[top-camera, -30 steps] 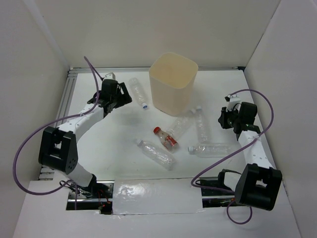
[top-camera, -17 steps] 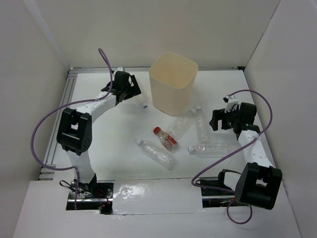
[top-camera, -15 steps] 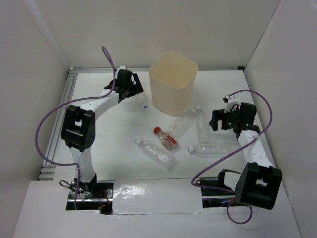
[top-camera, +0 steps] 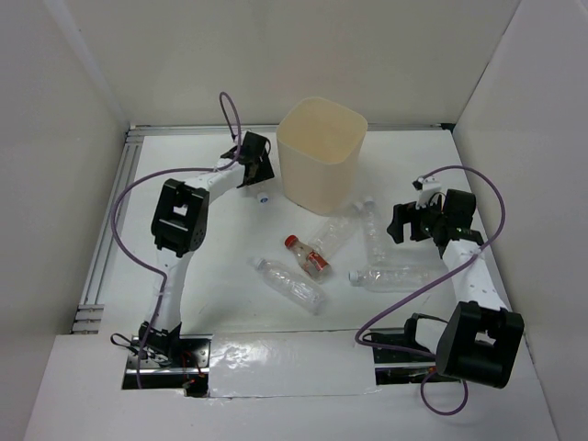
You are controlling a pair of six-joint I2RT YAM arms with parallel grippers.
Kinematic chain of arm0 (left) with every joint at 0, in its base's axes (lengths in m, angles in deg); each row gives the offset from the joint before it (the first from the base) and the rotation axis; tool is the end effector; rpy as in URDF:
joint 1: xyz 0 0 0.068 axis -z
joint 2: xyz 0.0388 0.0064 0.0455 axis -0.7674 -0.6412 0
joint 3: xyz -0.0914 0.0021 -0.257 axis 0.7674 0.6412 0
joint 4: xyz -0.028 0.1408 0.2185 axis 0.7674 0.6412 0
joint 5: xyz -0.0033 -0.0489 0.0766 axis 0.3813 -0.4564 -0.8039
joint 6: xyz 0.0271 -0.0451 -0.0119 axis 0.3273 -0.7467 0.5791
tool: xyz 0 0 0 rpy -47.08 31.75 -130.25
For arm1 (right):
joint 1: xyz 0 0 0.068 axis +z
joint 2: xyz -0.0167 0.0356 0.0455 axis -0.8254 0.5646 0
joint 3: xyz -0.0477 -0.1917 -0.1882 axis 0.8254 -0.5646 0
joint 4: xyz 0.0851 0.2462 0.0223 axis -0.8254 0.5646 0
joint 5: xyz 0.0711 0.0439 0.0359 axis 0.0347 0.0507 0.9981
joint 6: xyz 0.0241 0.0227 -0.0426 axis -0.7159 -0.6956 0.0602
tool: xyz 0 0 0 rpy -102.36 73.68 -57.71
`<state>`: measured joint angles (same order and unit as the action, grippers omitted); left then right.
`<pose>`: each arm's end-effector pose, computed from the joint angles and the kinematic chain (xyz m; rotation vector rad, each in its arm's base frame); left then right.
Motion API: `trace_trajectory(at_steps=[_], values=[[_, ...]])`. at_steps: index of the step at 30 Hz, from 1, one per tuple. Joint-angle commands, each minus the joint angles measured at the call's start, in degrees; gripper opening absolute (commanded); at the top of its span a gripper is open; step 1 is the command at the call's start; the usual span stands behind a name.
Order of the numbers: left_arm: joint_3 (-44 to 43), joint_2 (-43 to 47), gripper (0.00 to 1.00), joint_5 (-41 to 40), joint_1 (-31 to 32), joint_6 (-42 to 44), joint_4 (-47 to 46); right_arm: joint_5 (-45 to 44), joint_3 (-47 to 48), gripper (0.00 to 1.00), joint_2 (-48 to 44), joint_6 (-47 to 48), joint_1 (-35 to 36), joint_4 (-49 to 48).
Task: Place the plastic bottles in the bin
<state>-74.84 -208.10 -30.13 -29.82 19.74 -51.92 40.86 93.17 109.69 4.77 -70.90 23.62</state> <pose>0.4878 -0.1694 0.1776 -0.5297 2.2566 -0.1811 0.2249 -0.0434 0.2286 -0.3406 2.2029 0.2667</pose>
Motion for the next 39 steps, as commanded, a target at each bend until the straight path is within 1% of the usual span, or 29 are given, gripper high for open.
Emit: trace_trajectory(at_steps=[1, 2, 3, 5, 6, 7, 8, 9, 10, 11, 12, 13, 14, 15, 16, 18, 19, 21, 23, 24, 25, 27, 28, 30, 32, 33, 36, 37, 39], values=[[-1.34, -1.26, 0.82, -1.23, 0.27, -0.9, 2.7, 2.12, 3.34, 0.99, 0.63, 1.14, -0.2, 0.44], [-0.55, -1.26, 0.76, -1.22, 0.27, -0.9, 2.7, 2.12, 3.86, 0.99, 0.64, 1.67, -0.2, 0.44], [0.24, -0.21, 0.62, -1.22, 0.27, -0.9, 2.7, 2.91, 3.87, 0.99, 1.33, 1.68, -0.2, 0.44], [3.4, 1.9, 0.49, -1.22, 0.27, -0.29, 0.77, 5.28, 3.87, 0.98, 1.87, 3.87, -0.2, 0.44], [4.72, 3.47, 0.45, -1.22, 0.27, 0.58, -0.19, 6.5, 3.87, 0.94, 1.87, 4.92, -0.2, 0.96], [7.78, 7.67, 0.38, -1.22, 0.27, 2.25, -1.51, 9.04, 3.87, 0.91, 2.48, 7.71, -0.2, 0.97], [9.46, 10.32, 0.36, -1.22, 0.27, 3.05, -2.65, 10.46, 3.87, 0.86, 2.48, 9.74, -0.2, 1.84], [11.04, 13.13, 0.36, -1.22, 0.27, 3.75, -4.93, 11.95, 3.17, 0.78, 2.48, 12.2, -0.2, 3.32], [12.71, 16.2, 0.35, -1.22, 0.27, 4.63, -5.99, 14.4, 3.16, 0.59, 2.48, 14.83, -0.2, 4.21], [15.78, 22.67, 0.35, -1.22, 0.27, 6.29, -6.87, 14.95, 2.55, 0.51, 3.0, 19.12, -0.2, 4.83], [17.37, 25.96, 0.35, -1.74, 0.27, 7.18, -9.41, 14.95, 1.94, 0.45, 3.01, 20.99, -0.2, 5.7], [19.83, 29.12, 0.35, -1.14, 0.27, 9.1, -10.91, 14.95, 1.93, 0.43, 3.01, 23.97, -0.2, 5.71], [20.63, 34.64, 0.35, -0.61, 0.88, 9.9, -11.71, 14.35, 1.32, 0.45, 3.01, 26.09, -0.2, 7.02], [21.25, 36.95, 0.35, 0.18, 0.89, 10.95, -14.07, 14.34, 1.32, 0.48, 3.71, 28.11, -0.2, 7.9], [21.26, 38.89, 0.35, 2.01, 1.58, 12.36, -14.96, 14.34, 1.32, 0.56, 3.71, 32.48, -0.2, 8.95], [21.26, 43.1, 0.35, 5.09, 2.38, 13.51, -17.15, 14.86, 1.32, 0.61, 4.5, 36.2, -0.2, 12.19], [21.26, 44.09, 0.35, 7.98, 3.34, 14.03, -20.38, 15.65, 1.32, 0.63, 5.11, 39.09, -0.2, 13.26], [21.26, 45.58, 0.35, 11.07, 5.19, 14.83, -25.14, 15.66, 1.32, 0.67, 5.73, 40.52, -0.2, 14.67], [21.26, 45.59, 0.35, 13.97, 7.38, 15.36, -29.62, 16.18, 0.71, 0.68, 5.73, 41.05, -0.2, 15.38], [20.47, 45.07, 0.35, 14.51, 8.17, 16.23, -34.69, 16.79, 0.7, 0.68, 5.73, 41.05, -0.2, 15.38], [19.6, 44.02, 0.36, 14.51, 8.97, 16.24, -37.01, 16.8, 0.18, 0.7, 5.73, 41.05, -0.2, 15.9], [14.26, 38.58, 0.38, 15.21, 10.98, 17.64, -39.3, 17.5, -0.44, 0.72, 4.42, 41.66, -0.2, 16.43], [11.88, 36.3, 0.38, 14.69, 11.69, 17.64, -39.31, 17.5, -0.44, 0.75, 4.42, 42.36, -0.2, 16.43], [6.17, 30.05, 0.45, 11.8, 13.79, 18.77, -40.1, 17.5, -0.44, 0.79, 2.41, 43.68, -0.2, 17.14], [4.39, 26.97, 0.49, 6.64, 15.03, 19.31, -45.18, 17.5, -0.44, 0.82, 1.87, 46.31, -0.2, 20.12], [3.6, 25.48, 0.6, 4.86, 16.08, 20.79, -46.59, 17.5, -0.44, 0.82, 1.0, 48.59, -0.2, 21.0], [-4.91, 18.71, 0.65, 1.51, 17.14, 22.56, -43.11, 17.5, -0.97, 0.85, -0.5, 52.63, -0.2, 24.07], [-8.68, 16.09, 0.75, 1.5, 17.15, 23.26, -41.96, 17.5, -0.97, 0.85, -0.51, 53.52, -0.2, 24.6], [-10.73, 15.09, 0.88, 0.62, 17.67, 23.88, -40.11, 16.02, -0.97, 0.86, -0.51, 55.89, -0.2, 26.45]])
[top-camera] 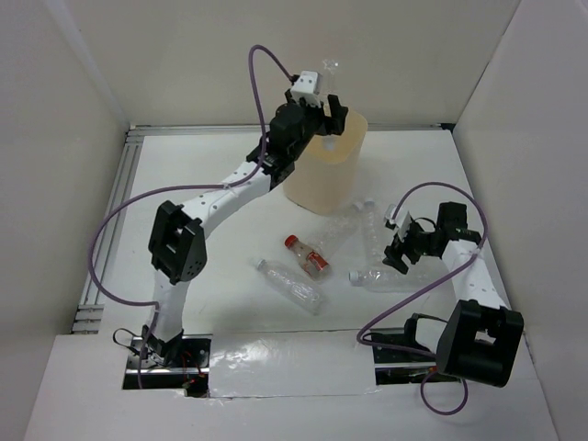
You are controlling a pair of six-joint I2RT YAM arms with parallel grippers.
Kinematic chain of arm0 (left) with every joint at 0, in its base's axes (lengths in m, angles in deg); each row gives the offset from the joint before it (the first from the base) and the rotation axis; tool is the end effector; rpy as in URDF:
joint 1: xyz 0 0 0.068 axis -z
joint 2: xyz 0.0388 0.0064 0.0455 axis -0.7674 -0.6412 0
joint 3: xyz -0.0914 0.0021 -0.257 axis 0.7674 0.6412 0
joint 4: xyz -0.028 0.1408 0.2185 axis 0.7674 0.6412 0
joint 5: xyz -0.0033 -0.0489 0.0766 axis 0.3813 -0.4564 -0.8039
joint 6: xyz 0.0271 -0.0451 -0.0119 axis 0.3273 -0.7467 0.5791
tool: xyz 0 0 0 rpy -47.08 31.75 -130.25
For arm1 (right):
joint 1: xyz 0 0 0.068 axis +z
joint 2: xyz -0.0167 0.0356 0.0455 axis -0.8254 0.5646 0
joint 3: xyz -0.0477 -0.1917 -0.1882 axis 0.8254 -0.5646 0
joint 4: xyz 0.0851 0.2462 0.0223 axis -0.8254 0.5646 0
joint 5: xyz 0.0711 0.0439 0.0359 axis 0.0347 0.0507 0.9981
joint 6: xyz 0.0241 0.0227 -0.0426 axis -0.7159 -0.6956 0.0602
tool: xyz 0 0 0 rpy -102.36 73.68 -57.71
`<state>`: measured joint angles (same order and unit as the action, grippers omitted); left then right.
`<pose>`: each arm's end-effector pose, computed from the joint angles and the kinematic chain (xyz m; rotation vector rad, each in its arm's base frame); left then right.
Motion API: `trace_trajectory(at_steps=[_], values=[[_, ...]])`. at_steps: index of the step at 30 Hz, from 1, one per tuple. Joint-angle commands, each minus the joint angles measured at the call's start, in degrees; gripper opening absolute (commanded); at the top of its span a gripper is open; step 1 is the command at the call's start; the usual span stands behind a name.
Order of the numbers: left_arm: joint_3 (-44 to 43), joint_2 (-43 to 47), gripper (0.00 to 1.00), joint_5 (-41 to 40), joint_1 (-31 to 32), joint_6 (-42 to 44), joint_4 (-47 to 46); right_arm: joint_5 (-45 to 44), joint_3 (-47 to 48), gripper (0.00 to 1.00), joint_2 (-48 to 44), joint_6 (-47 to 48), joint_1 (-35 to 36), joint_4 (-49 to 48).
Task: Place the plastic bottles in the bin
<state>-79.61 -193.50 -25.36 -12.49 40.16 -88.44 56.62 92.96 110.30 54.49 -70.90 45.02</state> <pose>0.3975 -0.2970 0.3970 0.0450 1.4154 -0.6791 0.1944 -0.0270 0.2084 -1.2281 1.9413 0.3714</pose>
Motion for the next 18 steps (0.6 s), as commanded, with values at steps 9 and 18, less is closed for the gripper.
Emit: trace_trajectory(at_steps=[9, 18], values=[[-5.53, 7.24, 0.99, -3.35, 1.57, 6.1, 3.25, -3.78, -0.22, 0.89, 2.83, 28.93, -0.2, 19.8], [30.9, 42.03, 0.99, -8.7, 8.86, -3.98, 20.05, -7.75, 5.03, 0.84, 8.38, 39.4, -0.2, 29.04]])
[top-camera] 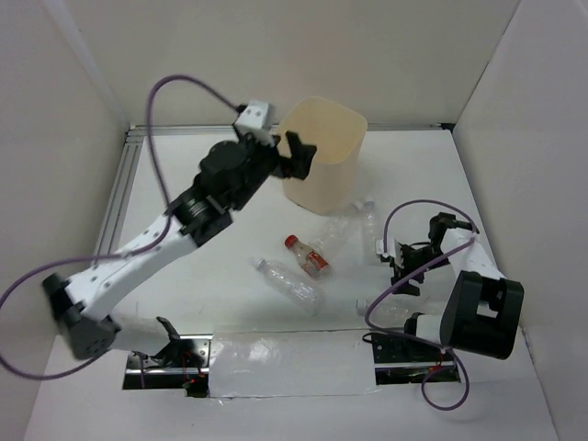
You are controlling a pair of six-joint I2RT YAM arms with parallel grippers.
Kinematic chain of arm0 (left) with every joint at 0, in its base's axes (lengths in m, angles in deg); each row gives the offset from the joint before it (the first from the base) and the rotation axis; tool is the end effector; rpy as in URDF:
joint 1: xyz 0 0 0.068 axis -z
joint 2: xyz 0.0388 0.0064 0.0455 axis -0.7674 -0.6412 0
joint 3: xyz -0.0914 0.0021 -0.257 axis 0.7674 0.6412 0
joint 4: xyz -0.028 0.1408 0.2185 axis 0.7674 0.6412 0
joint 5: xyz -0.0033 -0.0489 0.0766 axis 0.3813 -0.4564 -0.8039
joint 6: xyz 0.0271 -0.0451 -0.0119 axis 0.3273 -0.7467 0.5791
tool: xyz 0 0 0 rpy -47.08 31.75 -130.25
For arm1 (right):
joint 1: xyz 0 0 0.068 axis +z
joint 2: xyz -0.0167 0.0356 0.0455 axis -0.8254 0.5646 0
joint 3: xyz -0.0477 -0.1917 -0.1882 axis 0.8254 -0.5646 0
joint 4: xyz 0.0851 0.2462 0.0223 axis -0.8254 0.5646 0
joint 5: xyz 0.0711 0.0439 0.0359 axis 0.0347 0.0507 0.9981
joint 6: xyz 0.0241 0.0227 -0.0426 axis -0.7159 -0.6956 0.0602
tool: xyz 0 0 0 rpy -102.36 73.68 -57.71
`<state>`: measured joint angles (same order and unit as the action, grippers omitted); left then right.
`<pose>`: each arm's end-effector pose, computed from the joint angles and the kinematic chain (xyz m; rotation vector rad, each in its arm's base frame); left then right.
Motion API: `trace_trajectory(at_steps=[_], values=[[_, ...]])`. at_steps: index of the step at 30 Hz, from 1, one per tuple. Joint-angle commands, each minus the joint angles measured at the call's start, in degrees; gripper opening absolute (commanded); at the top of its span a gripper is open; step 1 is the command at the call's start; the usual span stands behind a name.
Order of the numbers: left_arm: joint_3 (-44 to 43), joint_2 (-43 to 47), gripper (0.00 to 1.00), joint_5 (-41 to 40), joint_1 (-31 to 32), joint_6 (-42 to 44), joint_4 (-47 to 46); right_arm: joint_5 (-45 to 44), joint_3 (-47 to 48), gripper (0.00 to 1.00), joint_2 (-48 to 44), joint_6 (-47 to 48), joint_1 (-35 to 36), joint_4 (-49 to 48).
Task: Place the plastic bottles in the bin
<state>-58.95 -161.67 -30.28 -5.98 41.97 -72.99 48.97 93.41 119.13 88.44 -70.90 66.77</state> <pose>0.2545 -0.2324 0.4640 0.0977 1.4889 -0.6565 0.1707 -0.0242 0.1762 -1.7607 1.8756 0.5600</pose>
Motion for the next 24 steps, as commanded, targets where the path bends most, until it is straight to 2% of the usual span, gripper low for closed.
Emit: trace_trajectory(at_steps=[1, 2, 4, 6, 7, 8, 9, 12, 14, 15, 16, 17, 18, 19, 21, 24], values=[[14.03, 13.2, 0.99, -5.1, 3.31, -7.9, 6.09, 0.77, 5.72, 0.83, -0.46, 5.46, -0.2, 7.3], [20.77, 15.93, 0.99, -6.94, 5.06, -13.15, 9.76, 2.96, 6.78, 0.83, -2.2, 5.46, -0.2, 7.91], [25.91, 22.26, 0.99, -8.18, 7.0, -19.23, 14.34, 5.95, 8.89, 0.83, -3.79, 2.58, -0.73, 5.74], [31.02, 25.78, 0.99, -11.16, 11.48, -28.37, 20.84, 10.0, 9.51, 0.82, -6.5, -5.84, -0.73, -0.65], [32.16, 26.32, 0.99, -12.65, 13.32, -31.62, 22.87, 10.97, 9.51, 0.82, -7.39, -11.19, -0.73, -4.18], [33.91, 26.32, 0.99, -15.28, 16.73, -38.88, 24.89, 11.67, 9.51, 0.82, -8.1, -22.46, -0.73, -7.6], [34.63, 26.32, 0.99, -15.83, 17.72, -42.87, 28.3, 12.55, 10.21, 0.82, -8.1, -27.62, -0.73, -13.03], [37.08, 23.96, 0.99, -13.03, 18.26, -55.86, 30.71, 14.48, 12.76, 0.82, -5.31, -43.43, -0.73, -16.95], [37.62, 22.38, 0.99, -12.32, 18.26, -60.02, 30.18, 16.24, 14.96, 0.82, -3.1, -51.71, -0.73, -20.02], [38.14, 20.63, 0.99, -11.71, 18.26, -62.05, 29.57, 16.25, 14.96, 0.83, -1.18, -62.46, -0.73, -22.12], [38.15, 19.74, 0.99, -11.7, 18.26, -62.59, 29.57, 16.25, 14.96, 0.89, -0.55, -68.92, -0.73, -27.97], [38.15, 18.95, 0.99, -12.4, 18.26, -62.59, 29.57, 12.6, 14.96, 1.0, -0.02, -75.77, -0.73, -31.51], [38.15, 18.16, 0.99, -13.54, 18.26, -63.46, 28.7, 10.82, 14.96, 1.0, -0.02, -86.98, -0.12, -34.59], [38.15, 17.54, 0.99, -13.55, 18.26, -63.47, 27.82, 10.8, 14.96, 1.0, 0.77, -88.74, 0.5, -36.54], [39.37, 16.83, 0.99, -14.16, 18.26, -63.47, 23.69, 4.5, 13.74, 1.0, 1.39, -96.79, 2.07, -40.05], [40.96, 15.69, 0.99, -14.16, 18.26, -63.47, 20.96, -6.99, 13.73, 1.0, 3.75, -100.6, 8.13, -41.74]])
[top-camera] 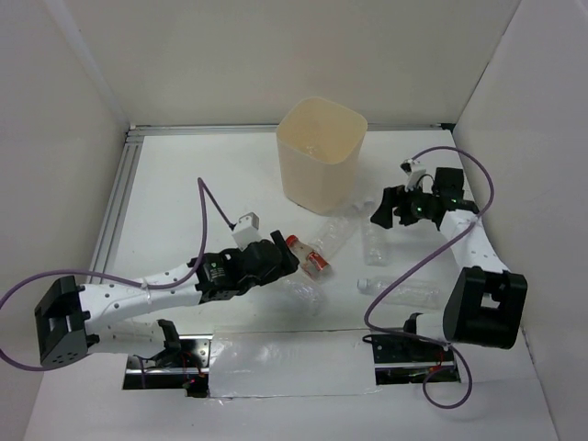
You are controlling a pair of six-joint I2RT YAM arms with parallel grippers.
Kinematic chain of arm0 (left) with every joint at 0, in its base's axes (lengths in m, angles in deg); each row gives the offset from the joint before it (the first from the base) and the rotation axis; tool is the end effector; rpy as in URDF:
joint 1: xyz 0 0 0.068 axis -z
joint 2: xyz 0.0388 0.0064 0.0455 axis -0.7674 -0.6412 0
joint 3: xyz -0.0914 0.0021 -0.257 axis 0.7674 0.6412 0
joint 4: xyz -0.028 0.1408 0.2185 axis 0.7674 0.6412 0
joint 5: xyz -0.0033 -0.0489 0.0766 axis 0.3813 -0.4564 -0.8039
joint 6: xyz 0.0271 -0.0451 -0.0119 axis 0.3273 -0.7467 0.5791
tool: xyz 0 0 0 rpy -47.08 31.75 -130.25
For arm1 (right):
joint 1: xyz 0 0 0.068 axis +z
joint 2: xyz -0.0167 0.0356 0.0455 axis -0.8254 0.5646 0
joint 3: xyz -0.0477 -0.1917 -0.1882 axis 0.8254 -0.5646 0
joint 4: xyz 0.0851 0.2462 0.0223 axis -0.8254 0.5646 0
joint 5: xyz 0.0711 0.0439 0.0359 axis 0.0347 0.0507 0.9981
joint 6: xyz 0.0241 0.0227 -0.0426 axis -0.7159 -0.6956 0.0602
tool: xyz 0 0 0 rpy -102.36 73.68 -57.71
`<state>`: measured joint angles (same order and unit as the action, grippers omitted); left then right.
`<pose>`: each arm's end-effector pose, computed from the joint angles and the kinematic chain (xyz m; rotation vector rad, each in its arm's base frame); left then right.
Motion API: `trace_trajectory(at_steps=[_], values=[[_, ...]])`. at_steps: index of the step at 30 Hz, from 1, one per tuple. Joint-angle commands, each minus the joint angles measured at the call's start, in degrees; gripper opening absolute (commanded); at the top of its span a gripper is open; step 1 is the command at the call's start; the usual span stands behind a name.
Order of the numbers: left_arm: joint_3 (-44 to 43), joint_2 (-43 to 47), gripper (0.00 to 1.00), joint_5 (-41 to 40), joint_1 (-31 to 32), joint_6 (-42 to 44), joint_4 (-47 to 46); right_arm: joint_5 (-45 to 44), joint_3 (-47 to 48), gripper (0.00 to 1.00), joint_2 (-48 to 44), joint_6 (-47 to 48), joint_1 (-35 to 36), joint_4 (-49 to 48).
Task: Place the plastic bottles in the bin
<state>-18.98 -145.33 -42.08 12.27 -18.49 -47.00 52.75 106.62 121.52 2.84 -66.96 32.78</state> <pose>0.1317 -0.2145 0.2595 -0.5664 2.2466 -0.7425 0.2674 -0.0297 0.2481 -0.4306 2.2267 0.6186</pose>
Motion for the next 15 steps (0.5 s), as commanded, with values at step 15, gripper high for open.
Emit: trace_trajectory(at_steps=[15], values=[[3.97, -4.34, 0.99, -2.89, 0.54, -5.83, -7.49, -34.11, -2.37, 0.89, 12.45, -19.16, 13.35, -14.08]])
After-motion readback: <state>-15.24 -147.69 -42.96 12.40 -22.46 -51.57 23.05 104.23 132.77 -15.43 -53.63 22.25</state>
